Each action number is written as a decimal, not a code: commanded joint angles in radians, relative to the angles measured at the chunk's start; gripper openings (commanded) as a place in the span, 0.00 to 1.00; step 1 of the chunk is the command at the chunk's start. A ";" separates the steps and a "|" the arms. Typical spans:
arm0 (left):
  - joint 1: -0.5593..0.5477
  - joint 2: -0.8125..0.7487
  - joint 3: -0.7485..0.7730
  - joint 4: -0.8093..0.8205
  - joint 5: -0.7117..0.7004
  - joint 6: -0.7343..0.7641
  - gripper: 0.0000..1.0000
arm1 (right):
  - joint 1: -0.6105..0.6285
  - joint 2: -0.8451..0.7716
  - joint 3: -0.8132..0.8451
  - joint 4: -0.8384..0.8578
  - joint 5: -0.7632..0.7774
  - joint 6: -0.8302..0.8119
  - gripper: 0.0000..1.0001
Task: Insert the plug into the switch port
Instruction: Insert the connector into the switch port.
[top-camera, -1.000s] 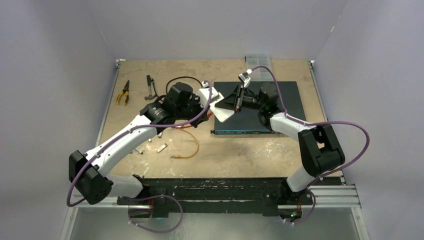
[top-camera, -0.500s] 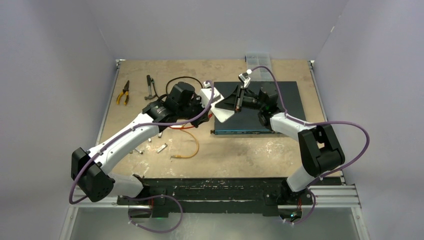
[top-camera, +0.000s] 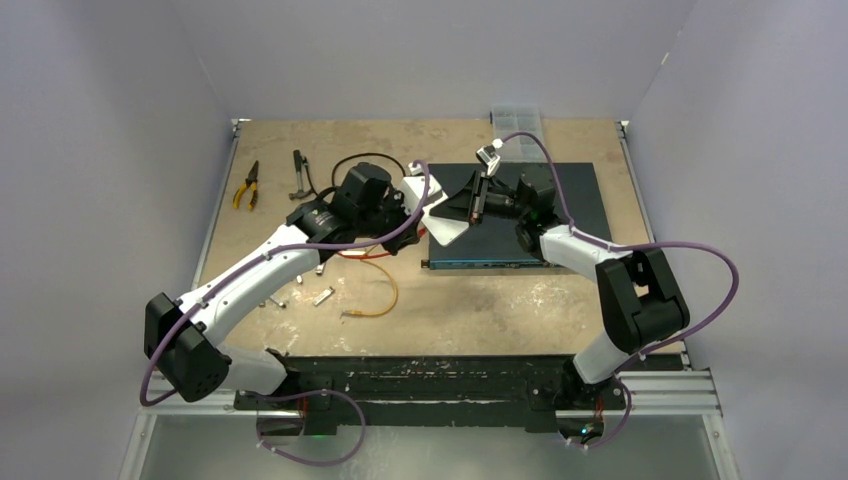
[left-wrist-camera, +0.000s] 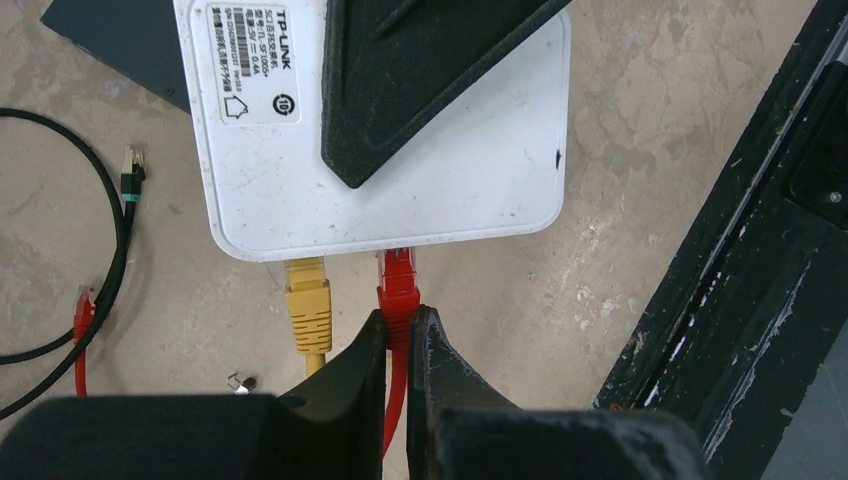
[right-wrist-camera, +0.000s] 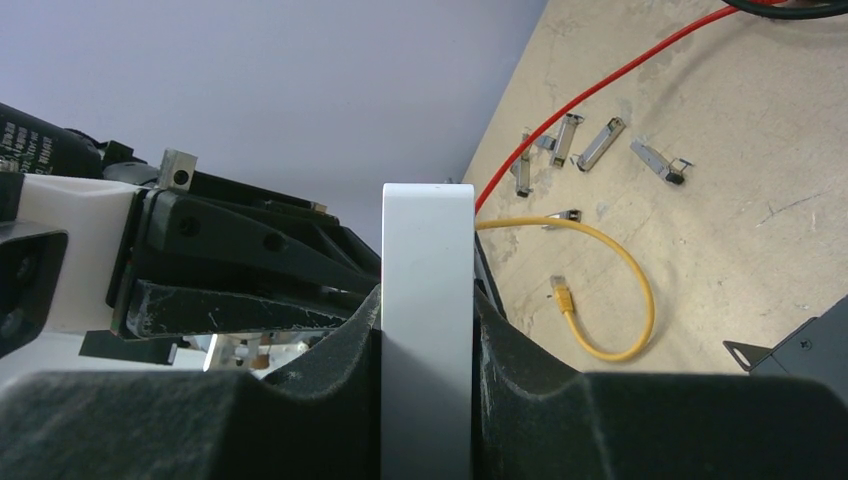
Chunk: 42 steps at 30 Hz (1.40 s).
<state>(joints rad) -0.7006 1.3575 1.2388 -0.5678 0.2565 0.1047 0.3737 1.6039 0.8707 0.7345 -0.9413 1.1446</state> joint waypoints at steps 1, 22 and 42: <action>0.001 0.002 0.058 0.021 0.027 -0.018 0.00 | 0.007 -0.010 0.050 0.001 -0.024 -0.045 0.00; 0.000 -0.089 -0.120 0.305 -0.002 -0.097 0.00 | 0.019 -0.020 0.012 0.100 -0.080 -0.001 0.00; 0.001 -0.097 -0.141 0.521 -0.040 -0.178 0.00 | 0.095 -0.017 -0.006 0.099 -0.100 -0.026 0.00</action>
<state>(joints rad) -0.6998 1.2640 1.0801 -0.3420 0.2276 -0.0376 0.3927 1.6035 0.8742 0.7807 -0.9478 1.0985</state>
